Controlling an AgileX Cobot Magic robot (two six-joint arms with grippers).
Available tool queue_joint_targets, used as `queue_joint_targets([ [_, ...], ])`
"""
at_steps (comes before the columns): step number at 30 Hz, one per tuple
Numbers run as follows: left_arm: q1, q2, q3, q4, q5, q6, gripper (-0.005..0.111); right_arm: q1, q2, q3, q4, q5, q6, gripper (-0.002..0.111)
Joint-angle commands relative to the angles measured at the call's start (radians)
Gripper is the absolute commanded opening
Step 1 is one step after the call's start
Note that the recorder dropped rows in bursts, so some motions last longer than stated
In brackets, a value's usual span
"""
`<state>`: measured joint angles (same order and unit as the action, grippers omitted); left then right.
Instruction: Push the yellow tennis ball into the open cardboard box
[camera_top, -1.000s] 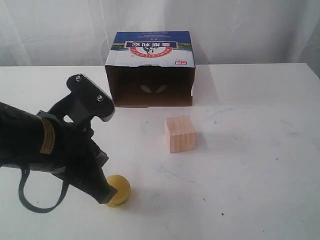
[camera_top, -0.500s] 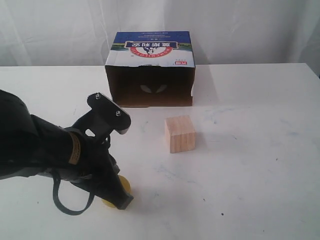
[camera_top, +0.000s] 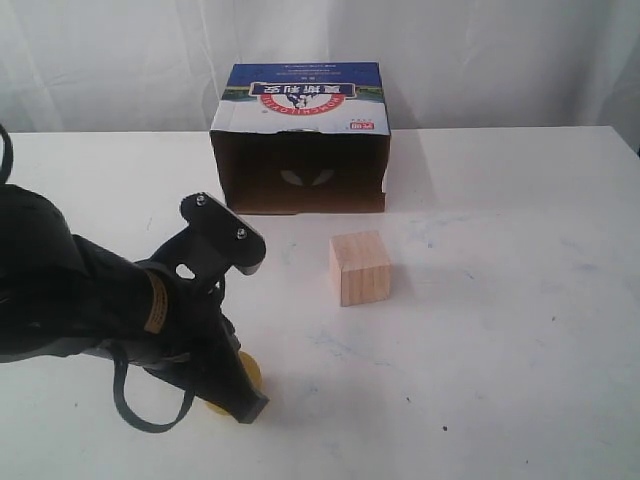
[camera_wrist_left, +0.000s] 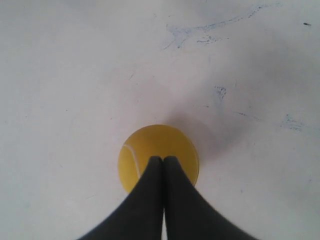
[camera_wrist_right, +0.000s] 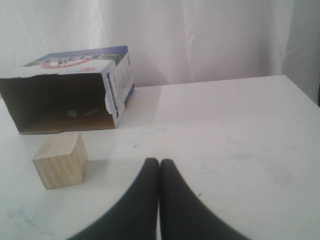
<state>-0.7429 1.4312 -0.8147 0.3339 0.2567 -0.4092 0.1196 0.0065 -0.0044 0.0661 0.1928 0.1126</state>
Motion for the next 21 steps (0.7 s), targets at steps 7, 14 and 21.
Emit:
queue_joint_targets([
  [7,0.005,0.001,-0.001,0.000,0.059,-0.010,0.000,-0.001,-0.007,0.004,-0.002,-0.007,-0.004,0.000],
  [14,0.005,0.026,-0.001,0.002,0.057,-0.010,0.000,-0.001,-0.007,0.004,-0.002,-0.007,-0.004,0.000],
  [21,0.005,0.072,-0.001,0.016,0.052,-0.010,0.000,-0.001,-0.007,0.004,-0.002,-0.007,-0.004,0.000],
])
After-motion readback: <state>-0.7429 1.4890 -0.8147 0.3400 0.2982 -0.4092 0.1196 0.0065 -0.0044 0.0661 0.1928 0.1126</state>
